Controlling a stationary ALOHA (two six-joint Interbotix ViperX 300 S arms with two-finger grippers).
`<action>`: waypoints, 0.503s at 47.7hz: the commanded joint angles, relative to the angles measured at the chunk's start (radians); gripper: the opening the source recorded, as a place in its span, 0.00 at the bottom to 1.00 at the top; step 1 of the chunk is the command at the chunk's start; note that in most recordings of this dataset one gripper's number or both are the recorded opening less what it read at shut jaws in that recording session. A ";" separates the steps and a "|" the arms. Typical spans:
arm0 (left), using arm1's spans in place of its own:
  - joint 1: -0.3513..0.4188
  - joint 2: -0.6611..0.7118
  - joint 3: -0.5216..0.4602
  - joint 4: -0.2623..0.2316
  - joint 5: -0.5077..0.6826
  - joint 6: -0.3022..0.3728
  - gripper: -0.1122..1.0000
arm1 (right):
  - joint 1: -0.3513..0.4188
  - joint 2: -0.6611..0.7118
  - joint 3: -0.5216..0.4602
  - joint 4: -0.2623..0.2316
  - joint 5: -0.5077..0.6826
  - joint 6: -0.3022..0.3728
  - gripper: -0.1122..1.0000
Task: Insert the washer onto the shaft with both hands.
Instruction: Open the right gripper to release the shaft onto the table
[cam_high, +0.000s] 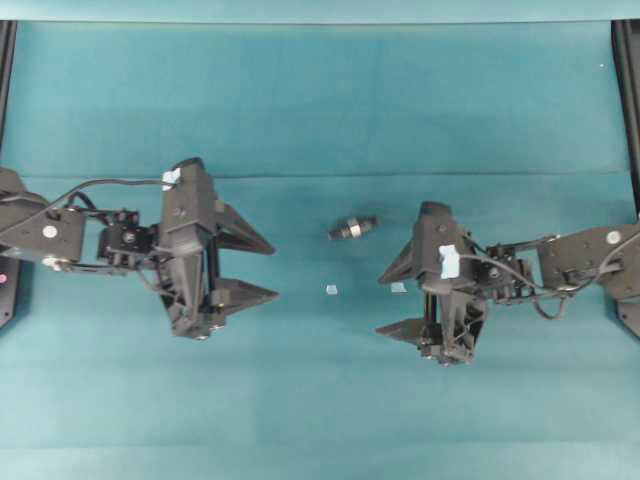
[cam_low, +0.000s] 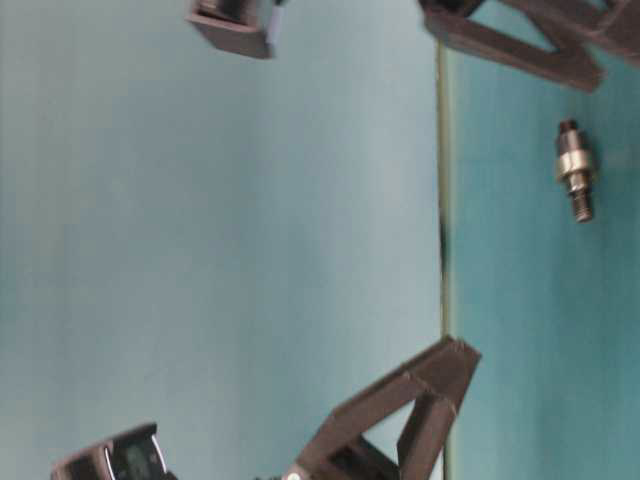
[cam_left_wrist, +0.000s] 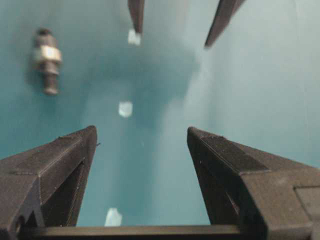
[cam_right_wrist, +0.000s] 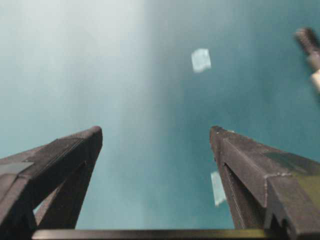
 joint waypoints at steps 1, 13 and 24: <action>-0.003 -0.035 0.005 0.002 0.000 0.005 0.82 | 0.000 -0.044 -0.005 -0.003 -0.008 0.000 0.64; -0.003 -0.132 0.072 0.002 0.000 0.011 0.82 | -0.008 -0.123 0.040 -0.005 -0.008 -0.002 0.64; -0.003 -0.218 0.127 0.002 0.000 0.011 0.82 | -0.032 -0.225 0.086 -0.005 -0.043 -0.005 0.63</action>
